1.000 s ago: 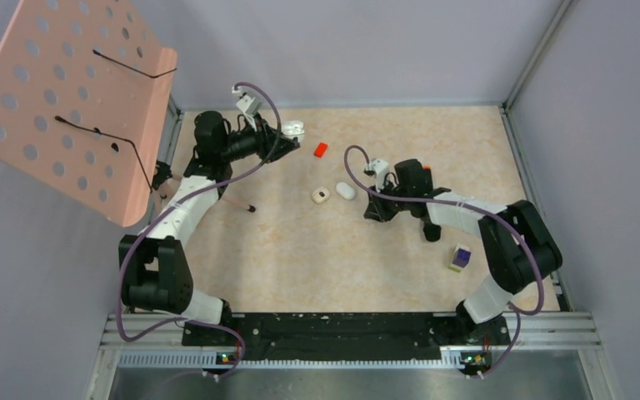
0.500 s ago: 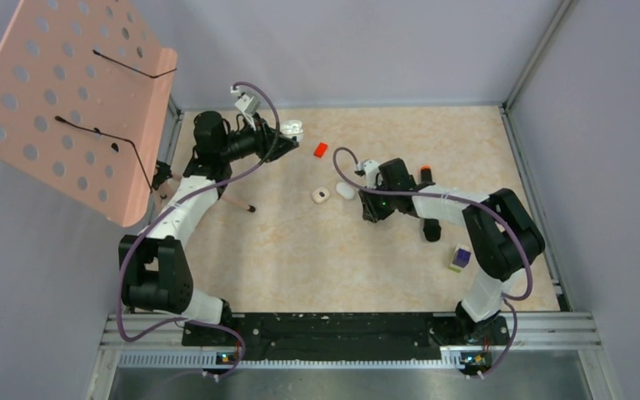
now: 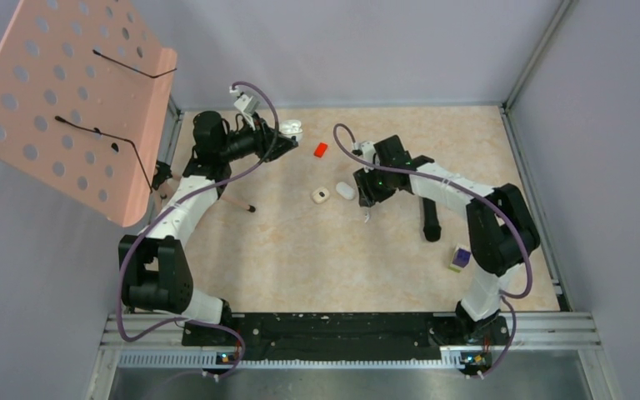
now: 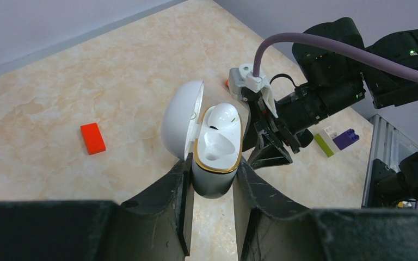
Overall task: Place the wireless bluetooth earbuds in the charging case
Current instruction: Place the earbud at the center of the board, then pick up the earbud from the center of the board.
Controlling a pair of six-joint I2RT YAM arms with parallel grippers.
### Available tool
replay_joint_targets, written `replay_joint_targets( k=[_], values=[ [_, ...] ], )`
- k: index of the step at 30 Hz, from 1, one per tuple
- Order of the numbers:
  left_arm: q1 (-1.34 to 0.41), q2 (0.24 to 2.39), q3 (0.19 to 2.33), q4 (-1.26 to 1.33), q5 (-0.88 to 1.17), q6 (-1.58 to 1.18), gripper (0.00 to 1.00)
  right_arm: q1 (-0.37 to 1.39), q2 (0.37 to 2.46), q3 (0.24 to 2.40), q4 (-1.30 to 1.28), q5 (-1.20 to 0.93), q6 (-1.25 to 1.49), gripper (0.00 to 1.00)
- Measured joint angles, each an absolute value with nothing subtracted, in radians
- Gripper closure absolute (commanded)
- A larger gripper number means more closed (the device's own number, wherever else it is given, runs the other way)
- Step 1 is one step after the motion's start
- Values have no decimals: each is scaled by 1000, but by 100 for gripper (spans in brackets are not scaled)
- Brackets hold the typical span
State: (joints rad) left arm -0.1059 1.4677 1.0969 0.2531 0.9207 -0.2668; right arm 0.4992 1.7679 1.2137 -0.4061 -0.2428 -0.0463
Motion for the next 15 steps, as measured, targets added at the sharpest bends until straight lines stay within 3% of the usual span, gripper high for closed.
replay_joint_targets(
  k=[6,15],
  values=[
    [-106,1468,1097,248,914,-268,100,499,1841,1326,-533,-202,33,53],
    [-105,1468,1099,208,901,-268,100,496,1948,1422,-696,-208,139,60]
  ],
)
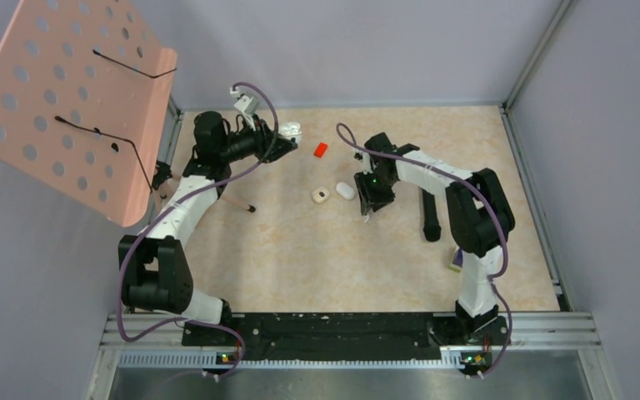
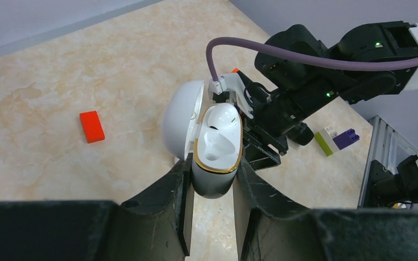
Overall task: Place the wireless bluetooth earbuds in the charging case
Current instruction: Pick up the earbud from the center of the board.
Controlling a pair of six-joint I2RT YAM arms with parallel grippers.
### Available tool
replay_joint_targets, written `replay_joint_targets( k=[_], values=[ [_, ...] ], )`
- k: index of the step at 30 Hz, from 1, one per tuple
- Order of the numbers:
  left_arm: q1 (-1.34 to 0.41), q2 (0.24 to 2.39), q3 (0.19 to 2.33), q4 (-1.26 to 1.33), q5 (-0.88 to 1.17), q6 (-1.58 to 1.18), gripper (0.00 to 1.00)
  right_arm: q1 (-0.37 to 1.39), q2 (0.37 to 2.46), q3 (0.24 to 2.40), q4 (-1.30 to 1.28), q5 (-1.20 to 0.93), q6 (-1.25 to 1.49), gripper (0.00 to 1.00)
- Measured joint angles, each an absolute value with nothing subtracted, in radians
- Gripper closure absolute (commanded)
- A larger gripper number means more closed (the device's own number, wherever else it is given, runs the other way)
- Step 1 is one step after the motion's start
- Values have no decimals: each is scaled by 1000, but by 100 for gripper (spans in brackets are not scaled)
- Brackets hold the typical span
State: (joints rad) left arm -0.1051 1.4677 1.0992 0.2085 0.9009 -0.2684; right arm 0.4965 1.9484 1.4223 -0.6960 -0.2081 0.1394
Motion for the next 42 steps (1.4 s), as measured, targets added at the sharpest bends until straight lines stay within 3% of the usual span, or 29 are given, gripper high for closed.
replay_joint_targets(
  k=[13,17,31,42],
  values=[
    [-105,1442,1100,152,895,-257,100,488,2034,1476,-780,-214,233,65],
    [-105,1429,1100,147,893,-249,100,488,2040,1489,-789,-218,248,52],
    [-105,1427,1100,144,891,-241,100,490,2053,1505,-805,-185,284,77],
    [-105,1427,1100,142,888,-241,100,500,2056,1512,-818,-163,284,71]
  ],
)
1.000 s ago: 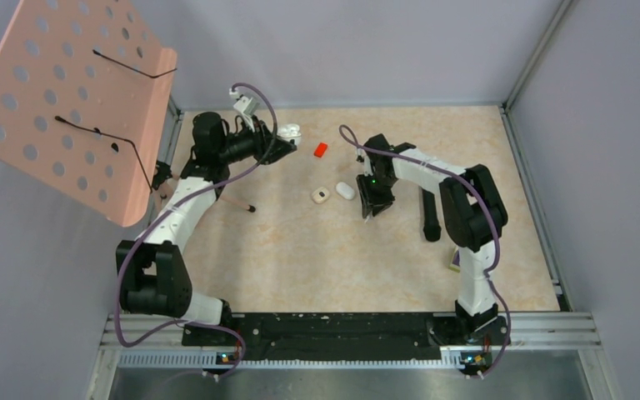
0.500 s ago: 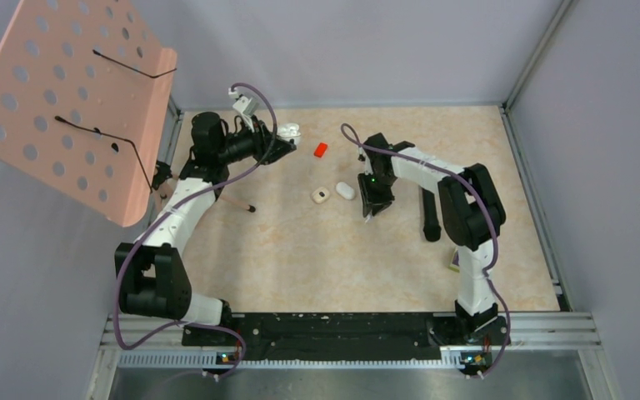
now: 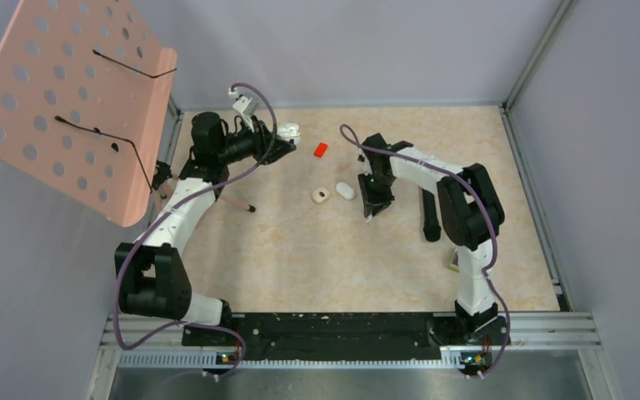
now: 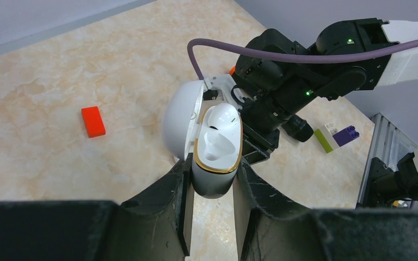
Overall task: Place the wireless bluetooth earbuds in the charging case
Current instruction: Pick up the earbud from the center of the board.
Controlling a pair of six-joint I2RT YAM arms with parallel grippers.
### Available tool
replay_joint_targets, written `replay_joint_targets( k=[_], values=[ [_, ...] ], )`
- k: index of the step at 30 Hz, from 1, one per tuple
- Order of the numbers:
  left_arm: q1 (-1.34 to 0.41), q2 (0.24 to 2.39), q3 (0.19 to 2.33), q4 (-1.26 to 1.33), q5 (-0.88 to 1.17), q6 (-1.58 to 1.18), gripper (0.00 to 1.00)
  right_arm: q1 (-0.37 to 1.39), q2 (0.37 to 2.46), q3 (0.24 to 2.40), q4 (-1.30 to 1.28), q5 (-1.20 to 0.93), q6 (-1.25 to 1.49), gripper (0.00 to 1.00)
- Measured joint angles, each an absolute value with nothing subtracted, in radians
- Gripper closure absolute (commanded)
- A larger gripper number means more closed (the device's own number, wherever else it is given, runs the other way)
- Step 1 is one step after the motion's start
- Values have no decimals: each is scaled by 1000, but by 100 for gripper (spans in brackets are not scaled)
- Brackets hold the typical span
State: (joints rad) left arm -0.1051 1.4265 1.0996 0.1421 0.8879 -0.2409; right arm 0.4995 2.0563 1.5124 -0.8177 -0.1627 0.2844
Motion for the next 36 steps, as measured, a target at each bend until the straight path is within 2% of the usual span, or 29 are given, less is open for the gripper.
replay_joint_targets(
  k=[7,13,20,21,27,31,36],
  values=[
    [-105,1427,1100,141,888,-241,100,502,2056,1512,-825,-157,282,71],
    [-105,1427,1100,138,888,-241,100,503,2056,1512,-832,-152,281,75],
    [-105,1431,1100,134,877,-246,100,504,2044,1493,-835,-152,264,90],
    [-105,1431,1100,134,876,-247,100,504,2044,1493,-835,-154,260,99],
    [-105,1432,1100,134,878,-255,100,505,2030,1485,-814,-203,183,100],
    [-112,1440,1100,141,899,-247,100,509,1935,1445,-766,-249,71,100],
    [-130,1481,1100,163,951,-214,100,508,1652,1332,-579,-353,-111,100]
  ],
)
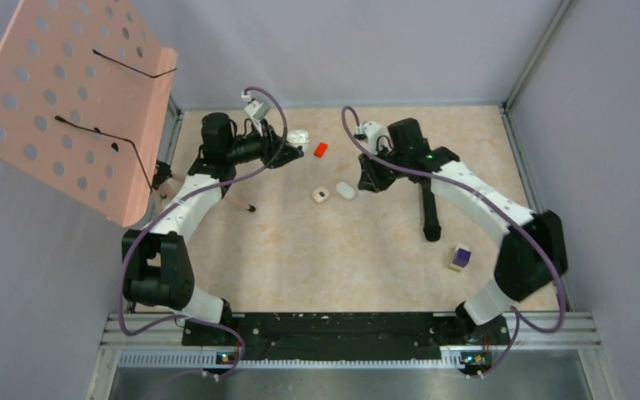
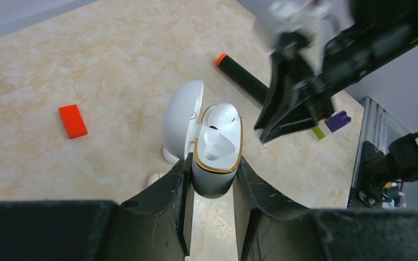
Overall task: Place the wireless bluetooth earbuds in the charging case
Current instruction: Pick up the earbud from the center of the board, then place the earbud in the charging case.
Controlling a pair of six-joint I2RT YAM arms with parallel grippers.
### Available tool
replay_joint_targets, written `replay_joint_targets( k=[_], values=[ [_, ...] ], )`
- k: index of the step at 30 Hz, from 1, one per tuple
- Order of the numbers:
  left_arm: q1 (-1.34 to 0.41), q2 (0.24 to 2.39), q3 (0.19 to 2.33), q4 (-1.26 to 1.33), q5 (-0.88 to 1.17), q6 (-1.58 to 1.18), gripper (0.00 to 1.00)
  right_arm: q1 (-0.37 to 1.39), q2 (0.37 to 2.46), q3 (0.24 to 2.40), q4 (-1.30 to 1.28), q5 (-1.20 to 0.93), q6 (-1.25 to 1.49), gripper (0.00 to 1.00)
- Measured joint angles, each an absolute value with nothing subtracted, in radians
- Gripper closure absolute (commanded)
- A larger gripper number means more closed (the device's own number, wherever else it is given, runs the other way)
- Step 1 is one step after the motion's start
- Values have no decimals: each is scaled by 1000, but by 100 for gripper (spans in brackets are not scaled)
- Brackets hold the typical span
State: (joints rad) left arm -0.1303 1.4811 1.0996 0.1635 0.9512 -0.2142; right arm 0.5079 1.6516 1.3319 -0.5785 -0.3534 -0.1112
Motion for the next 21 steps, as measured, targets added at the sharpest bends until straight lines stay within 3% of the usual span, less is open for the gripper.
replay_joint_targets(
  k=[8,21],
  values=[
    [-162,1544,1119,270,1138,-184,100,504,1222,1125,3,-610,-390,100],
    [-257,1550,1150,566,1292,-303,100,609,1301,1066,469,-736,-721,100]
  ],
)
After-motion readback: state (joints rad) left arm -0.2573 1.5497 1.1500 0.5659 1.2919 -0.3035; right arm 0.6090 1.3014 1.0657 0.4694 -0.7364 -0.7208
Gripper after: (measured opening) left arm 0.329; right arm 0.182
